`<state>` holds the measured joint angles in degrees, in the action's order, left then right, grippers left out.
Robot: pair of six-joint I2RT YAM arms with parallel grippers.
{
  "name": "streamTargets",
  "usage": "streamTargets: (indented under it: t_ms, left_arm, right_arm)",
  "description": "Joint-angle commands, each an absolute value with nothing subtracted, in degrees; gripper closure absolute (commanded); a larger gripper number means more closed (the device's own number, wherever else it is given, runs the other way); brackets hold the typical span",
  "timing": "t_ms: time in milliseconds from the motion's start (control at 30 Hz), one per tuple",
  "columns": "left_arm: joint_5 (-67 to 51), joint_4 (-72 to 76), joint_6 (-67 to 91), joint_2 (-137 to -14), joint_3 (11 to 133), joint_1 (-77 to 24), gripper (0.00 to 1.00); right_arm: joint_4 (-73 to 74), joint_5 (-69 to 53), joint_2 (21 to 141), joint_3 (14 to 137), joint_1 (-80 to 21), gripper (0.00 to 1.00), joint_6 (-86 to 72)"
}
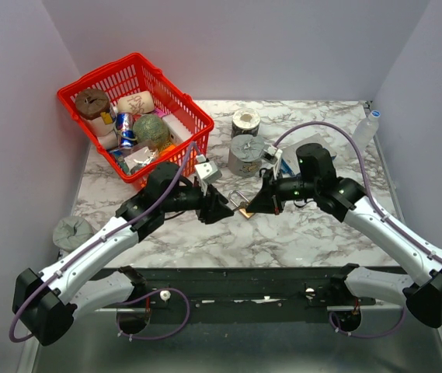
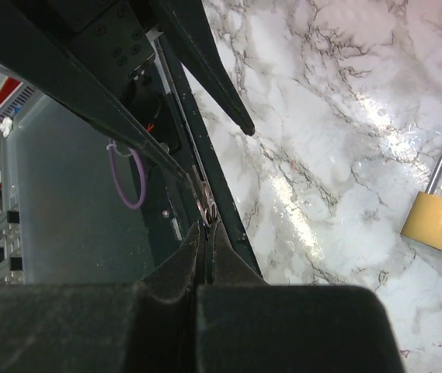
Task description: Unlock with the key
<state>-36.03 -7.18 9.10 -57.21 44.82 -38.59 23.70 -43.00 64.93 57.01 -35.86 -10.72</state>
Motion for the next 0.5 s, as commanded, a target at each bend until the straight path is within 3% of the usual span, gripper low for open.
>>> streamTargets:
  t_ms: [0, 467]
  left_arm:
    - [-32.52, -8.35, 6.86, -54.85, 44.38, -38.32, 0.46]
    - [-34.10, -6.86, 8.35, -55.46, 44.12, -38.32, 0.46]
  right_arm:
    - [22.68, -47.55, 63.02, 56.43, -34.46, 0.99, -11.43]
    - [21.27, -51.24, 64.25, 56.25, -33.66, 0.99, -12.30]
